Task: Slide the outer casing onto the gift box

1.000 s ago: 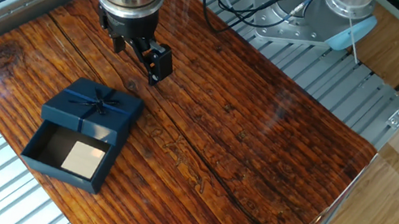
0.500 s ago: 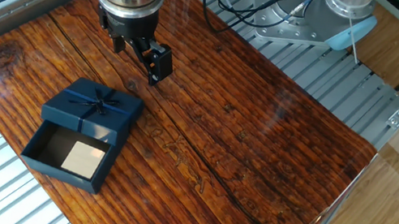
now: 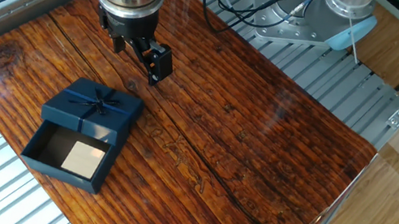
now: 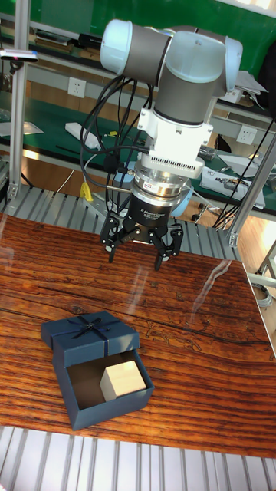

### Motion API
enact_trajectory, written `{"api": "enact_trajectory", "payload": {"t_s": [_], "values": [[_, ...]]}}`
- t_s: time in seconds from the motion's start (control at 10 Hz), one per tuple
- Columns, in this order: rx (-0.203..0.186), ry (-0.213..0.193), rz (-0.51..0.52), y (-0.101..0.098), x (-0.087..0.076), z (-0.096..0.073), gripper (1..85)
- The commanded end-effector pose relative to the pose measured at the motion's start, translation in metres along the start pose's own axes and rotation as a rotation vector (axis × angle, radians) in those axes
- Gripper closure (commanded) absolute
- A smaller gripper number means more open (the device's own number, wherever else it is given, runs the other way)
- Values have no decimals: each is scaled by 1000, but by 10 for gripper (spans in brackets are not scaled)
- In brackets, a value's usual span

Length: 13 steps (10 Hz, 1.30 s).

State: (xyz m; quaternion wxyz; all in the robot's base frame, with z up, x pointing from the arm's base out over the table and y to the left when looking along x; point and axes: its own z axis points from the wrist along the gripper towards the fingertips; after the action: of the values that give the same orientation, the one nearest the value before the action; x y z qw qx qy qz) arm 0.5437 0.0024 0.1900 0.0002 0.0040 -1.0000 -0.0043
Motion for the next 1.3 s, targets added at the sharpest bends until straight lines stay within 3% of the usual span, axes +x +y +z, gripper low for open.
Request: {"api": "enact_trajectory", "payload": {"t_s": [0.0, 0.1, 0.3, 0.7, 0.8, 0.9, 1.0, 1.1, 1.2], "values": [[-74, -185, 128, 18, -49, -5, 17], [-63, -191, 128, 18, -50, -3, 847], [-44, -206, 131, 19, -51, -1, 847], [-35, -194, 106, 18, -49, 0, 847], [35, -191, 48, 1, -47, 0, 847], [27, -162, 55, 3, -38, 3, 847], [-44, -86, 122, 19, -16, 9, 847], [-131, -71, 155, 37, -9, 13, 847], [-152, -91, 127, 39, -11, 14, 847]]}}
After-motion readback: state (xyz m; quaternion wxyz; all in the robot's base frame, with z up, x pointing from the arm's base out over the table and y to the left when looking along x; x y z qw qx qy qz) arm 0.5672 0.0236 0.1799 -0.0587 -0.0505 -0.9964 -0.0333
